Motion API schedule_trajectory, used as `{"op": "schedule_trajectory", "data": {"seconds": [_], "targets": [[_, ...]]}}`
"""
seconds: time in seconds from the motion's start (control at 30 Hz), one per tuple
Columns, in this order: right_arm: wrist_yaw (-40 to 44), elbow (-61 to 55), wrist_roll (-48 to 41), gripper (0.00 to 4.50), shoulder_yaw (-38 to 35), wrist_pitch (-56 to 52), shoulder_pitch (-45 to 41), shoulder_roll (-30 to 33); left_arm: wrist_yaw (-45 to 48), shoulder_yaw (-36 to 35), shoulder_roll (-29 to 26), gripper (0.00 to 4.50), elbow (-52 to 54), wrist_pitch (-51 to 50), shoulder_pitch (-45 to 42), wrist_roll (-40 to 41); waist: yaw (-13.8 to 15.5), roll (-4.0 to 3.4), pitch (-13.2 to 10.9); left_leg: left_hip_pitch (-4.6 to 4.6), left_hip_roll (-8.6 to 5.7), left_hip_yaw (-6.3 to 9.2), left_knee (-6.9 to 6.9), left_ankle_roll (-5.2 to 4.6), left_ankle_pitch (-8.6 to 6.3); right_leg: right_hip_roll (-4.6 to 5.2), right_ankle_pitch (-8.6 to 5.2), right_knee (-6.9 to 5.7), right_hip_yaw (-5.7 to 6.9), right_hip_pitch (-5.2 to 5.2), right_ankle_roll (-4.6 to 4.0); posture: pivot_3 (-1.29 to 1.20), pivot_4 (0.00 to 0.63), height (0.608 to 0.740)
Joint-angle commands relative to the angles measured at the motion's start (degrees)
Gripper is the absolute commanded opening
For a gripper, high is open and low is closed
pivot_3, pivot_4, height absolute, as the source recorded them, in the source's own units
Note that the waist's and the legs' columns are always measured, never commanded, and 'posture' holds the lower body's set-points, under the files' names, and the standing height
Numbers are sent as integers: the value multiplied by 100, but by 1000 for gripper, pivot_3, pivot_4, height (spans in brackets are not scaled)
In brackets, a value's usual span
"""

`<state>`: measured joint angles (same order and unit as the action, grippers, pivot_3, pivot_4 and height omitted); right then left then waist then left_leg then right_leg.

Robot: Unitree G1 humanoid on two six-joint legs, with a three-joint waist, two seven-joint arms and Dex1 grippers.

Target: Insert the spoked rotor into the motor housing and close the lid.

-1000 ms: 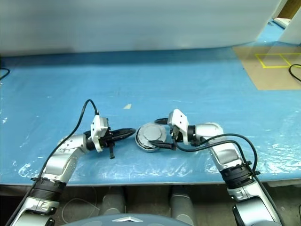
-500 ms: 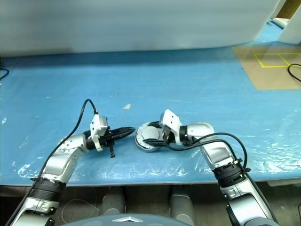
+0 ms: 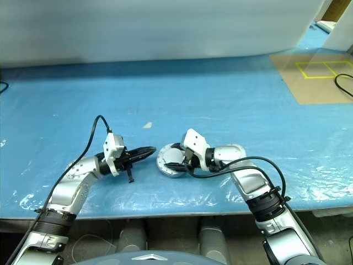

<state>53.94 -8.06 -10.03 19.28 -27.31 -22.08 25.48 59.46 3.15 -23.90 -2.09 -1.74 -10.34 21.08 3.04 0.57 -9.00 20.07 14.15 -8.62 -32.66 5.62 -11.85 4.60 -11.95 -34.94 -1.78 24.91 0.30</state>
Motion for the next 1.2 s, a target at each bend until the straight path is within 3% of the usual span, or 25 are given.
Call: {"op": "schedule_trajectory", "data": {"seconds": [0.03, 0.47, 1.2], "targets": [[-77, 82, 176, 2937, 159, -169, 18, 86, -48, -78, 3, 0, 102, 114, 52, 40, 0, 0, 0, -1, 0, 0, 0, 0, 0, 0, 0, 0, 0, -2, 0, 0, 150, 740], [-525, 313, 117, 2937, -19, -52, 204, -250, -95, -8, 72, 0, 50, 147, 25, 8, -53, 1, 4, -7, 1, 0, 0, 0, 0, 0, 0, -6, -2, -23, 0, 0, 150, 740], [-263, 442, 501, 2937, 449, 153, 163, 388, -59, 64, 92, 0, -96, 214, -89, -48, 12, 0, 30, -14, -1, 0, 0, 0, -1, 4, 0, 9, 1, -41, 0, 0, 150, 740]]}}
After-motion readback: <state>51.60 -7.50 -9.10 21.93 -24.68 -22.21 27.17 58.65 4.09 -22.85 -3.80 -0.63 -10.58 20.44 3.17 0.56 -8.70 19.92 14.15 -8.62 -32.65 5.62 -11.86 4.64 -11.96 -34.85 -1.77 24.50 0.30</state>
